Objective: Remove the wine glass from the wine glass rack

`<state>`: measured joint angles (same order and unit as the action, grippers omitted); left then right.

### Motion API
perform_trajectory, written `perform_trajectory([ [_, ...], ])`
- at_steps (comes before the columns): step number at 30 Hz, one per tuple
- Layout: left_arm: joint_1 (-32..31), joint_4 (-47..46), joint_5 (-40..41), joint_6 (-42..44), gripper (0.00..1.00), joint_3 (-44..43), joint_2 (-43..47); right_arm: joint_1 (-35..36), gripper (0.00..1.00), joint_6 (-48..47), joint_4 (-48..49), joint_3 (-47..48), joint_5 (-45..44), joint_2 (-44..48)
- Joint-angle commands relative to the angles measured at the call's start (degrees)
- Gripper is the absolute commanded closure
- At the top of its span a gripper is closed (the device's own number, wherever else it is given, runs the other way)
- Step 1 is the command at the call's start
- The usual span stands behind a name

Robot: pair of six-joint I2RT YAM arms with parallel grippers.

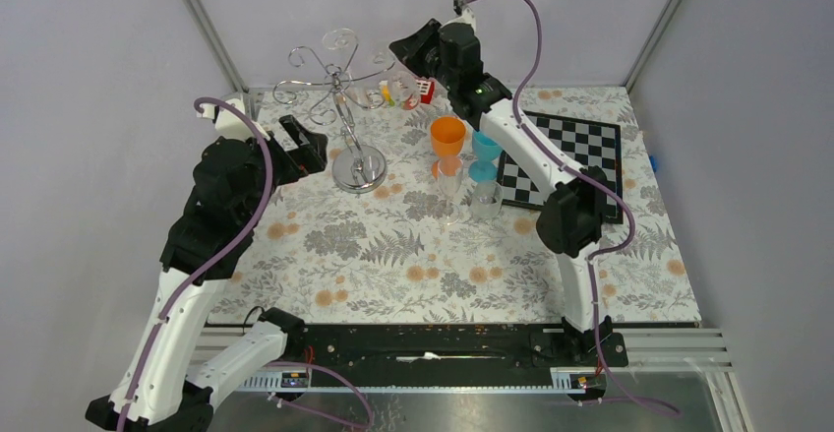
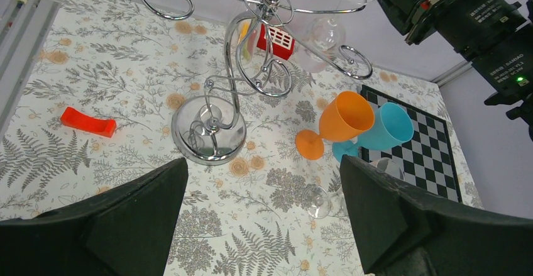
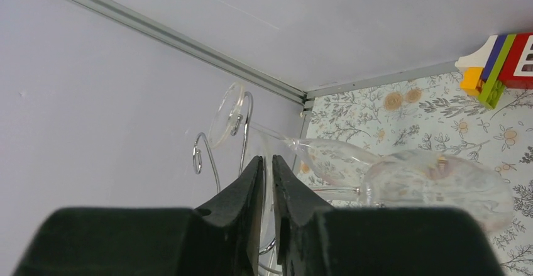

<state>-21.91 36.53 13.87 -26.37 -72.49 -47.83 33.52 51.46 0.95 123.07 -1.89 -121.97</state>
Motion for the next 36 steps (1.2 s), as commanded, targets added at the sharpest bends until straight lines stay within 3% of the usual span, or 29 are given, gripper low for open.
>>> perform_trajectory([
  [1, 0.42, -2.25, -0.86, 0.62, 0.01, 0.32, 0.12, -0.47, 1.0, -1.88, 4.4, 0.26, 0.36, 5.76],
  [17, 0.61, -3.01, -1.78, 0.1, 0.01, 0.62, 0.29, -0.47, 1.0, 5.01, 6.98, -7.47, 3.3, 12.58],
  [36, 0.73, -2.88, -1.75, 0.22, 0.01, 0.86, 1.51, -0.25, 1.0, 15.54, 16.98, -5.21, 12.02, 5.72],
])
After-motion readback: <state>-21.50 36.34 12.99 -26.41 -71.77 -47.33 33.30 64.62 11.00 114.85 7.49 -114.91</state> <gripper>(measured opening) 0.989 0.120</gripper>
